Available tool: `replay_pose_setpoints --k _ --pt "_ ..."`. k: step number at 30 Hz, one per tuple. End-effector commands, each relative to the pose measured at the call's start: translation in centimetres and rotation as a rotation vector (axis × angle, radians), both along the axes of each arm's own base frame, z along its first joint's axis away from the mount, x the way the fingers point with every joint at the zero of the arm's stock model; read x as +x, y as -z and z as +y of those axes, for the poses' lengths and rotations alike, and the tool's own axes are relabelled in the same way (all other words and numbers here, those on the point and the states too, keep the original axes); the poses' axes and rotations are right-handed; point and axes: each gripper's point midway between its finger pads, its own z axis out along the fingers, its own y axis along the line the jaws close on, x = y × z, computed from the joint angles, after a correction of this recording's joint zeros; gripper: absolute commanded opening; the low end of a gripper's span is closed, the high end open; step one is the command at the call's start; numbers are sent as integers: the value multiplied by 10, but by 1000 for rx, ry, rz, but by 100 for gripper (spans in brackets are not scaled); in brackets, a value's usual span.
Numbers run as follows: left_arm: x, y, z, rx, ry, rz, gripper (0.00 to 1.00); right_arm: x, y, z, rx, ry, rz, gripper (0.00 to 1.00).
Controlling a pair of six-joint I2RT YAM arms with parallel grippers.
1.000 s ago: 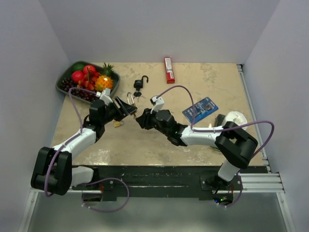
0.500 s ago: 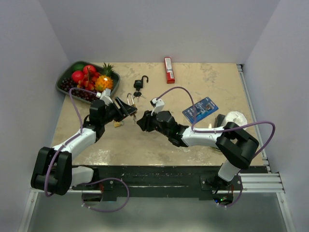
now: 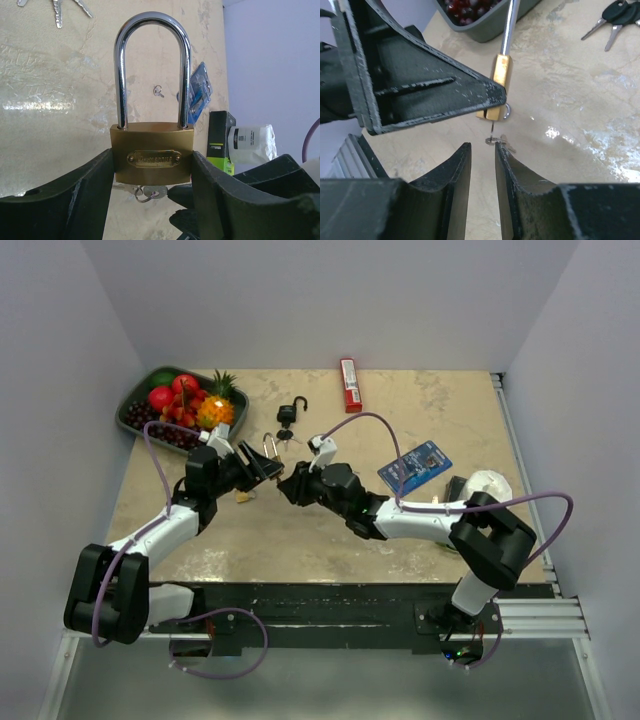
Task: Unlock with the key
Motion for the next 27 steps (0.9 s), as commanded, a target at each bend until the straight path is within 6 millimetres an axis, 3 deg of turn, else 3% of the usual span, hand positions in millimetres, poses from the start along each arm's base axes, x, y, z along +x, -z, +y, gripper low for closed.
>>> replay_pose_setpoints --k 1,6,27 --pt "13 -46 -3 -32 16 -166 0 8 -36 15 79 -3 -61 29" --pt "12 -46 -3 -32 19 -164 0 13 -33 16 72 14 -57 23" --pt "12 -48 -4 -37 22 -170 0 20 -17 14 24 52 -39 28"
